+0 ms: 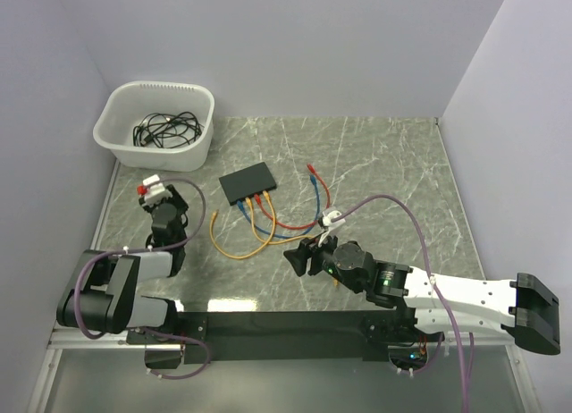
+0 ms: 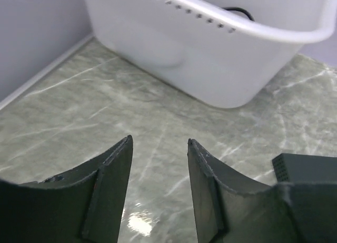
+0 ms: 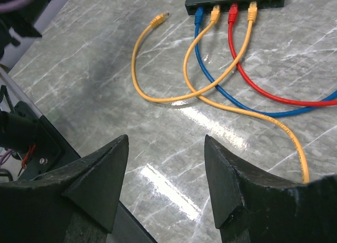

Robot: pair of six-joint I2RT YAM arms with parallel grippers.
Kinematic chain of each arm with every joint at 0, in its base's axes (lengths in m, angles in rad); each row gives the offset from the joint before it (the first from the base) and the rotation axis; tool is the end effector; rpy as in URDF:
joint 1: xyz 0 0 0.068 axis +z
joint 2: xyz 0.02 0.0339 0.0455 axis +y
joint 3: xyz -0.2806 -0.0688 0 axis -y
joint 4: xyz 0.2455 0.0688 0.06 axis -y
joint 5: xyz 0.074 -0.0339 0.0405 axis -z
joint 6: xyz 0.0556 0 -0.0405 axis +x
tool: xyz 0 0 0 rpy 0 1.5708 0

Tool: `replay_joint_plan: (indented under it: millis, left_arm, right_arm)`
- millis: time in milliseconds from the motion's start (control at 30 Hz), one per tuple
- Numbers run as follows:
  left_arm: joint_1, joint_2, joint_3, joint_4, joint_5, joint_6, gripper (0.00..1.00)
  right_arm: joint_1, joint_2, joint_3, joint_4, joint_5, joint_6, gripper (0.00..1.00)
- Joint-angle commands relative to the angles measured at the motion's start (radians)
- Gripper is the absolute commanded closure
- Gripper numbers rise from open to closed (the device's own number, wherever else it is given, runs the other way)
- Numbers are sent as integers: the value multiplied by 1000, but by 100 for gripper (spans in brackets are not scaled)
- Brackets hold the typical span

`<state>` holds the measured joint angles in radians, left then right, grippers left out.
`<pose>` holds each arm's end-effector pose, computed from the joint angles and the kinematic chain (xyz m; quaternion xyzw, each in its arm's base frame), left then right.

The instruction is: Insert the plug into the switch port

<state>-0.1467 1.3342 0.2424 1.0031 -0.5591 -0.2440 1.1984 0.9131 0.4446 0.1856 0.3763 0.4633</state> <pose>0.2430 -0.0061 0.1853 -0.2205 0.6992 0.0737 0.6760 0.0974 0.1931 0.2432 -0.1775 0.7735 0.3347 0.5081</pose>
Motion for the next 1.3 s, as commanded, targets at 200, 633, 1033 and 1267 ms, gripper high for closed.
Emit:
replay_joint_plan:
  millis: [200, 633, 1033, 1267]
  left_arm:
    - [33, 106, 57, 131, 59, 43, 40]
    - [98, 119, -2, 206, 199, 26, 22]
    - [95, 131, -18, 264, 166, 25, 1]
    - [95, 129, -18, 259, 166, 23, 1]
  right_arm:
    - [7, 12, 17, 38, -2, 11, 33]
    - [6, 50, 83, 5, -188, -32, 33]
    - [7, 11, 91, -103, -39, 54, 34]
    - [7, -46, 43, -113, 61, 97, 34]
